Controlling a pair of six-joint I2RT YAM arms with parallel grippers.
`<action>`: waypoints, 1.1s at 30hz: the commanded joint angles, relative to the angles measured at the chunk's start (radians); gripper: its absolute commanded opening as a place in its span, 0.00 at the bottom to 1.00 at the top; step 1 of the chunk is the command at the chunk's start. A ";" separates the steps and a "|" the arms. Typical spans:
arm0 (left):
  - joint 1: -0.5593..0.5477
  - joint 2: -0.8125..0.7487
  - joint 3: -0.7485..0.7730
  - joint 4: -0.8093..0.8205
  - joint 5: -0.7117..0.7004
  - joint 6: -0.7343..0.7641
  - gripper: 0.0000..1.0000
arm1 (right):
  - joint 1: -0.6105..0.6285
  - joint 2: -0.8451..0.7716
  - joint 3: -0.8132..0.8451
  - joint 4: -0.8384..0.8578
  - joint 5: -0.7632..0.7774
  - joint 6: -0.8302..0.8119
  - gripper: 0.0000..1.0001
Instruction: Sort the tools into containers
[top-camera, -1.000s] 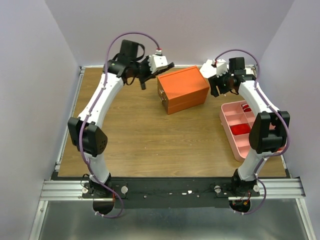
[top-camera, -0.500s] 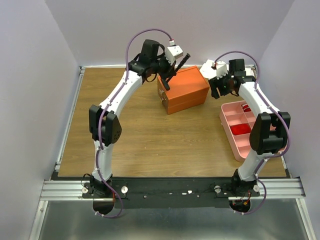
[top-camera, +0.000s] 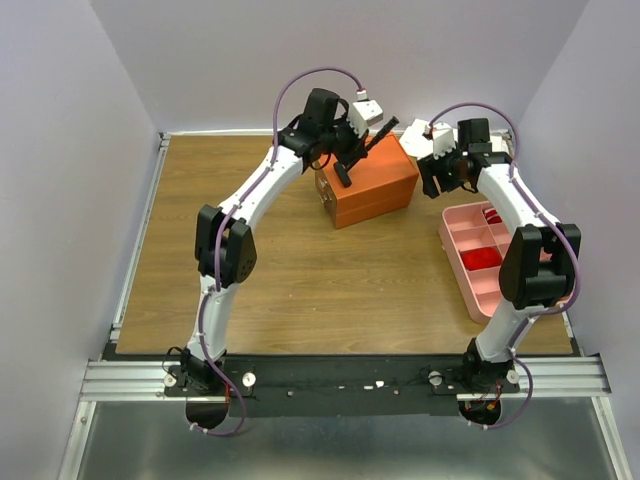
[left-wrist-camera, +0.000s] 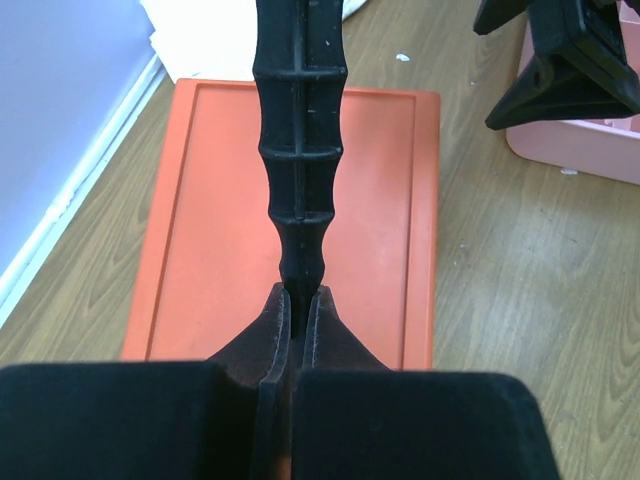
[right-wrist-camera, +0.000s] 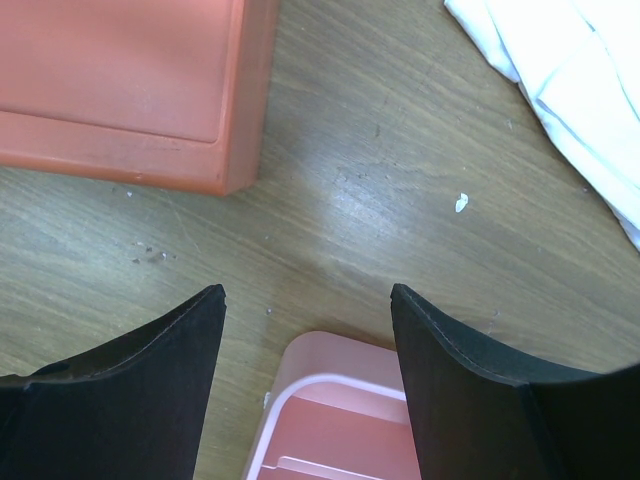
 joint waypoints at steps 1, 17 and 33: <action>-0.007 0.067 0.023 -0.013 -0.073 0.015 0.06 | -0.015 -0.029 -0.010 -0.015 0.011 -0.007 0.75; -0.033 0.167 0.109 -0.019 -0.213 0.045 0.40 | -0.030 -0.061 -0.045 -0.011 0.014 -0.009 0.75; -0.045 0.007 0.158 0.115 -0.139 -0.077 0.99 | -0.033 -0.075 0.010 -0.024 0.042 0.023 0.77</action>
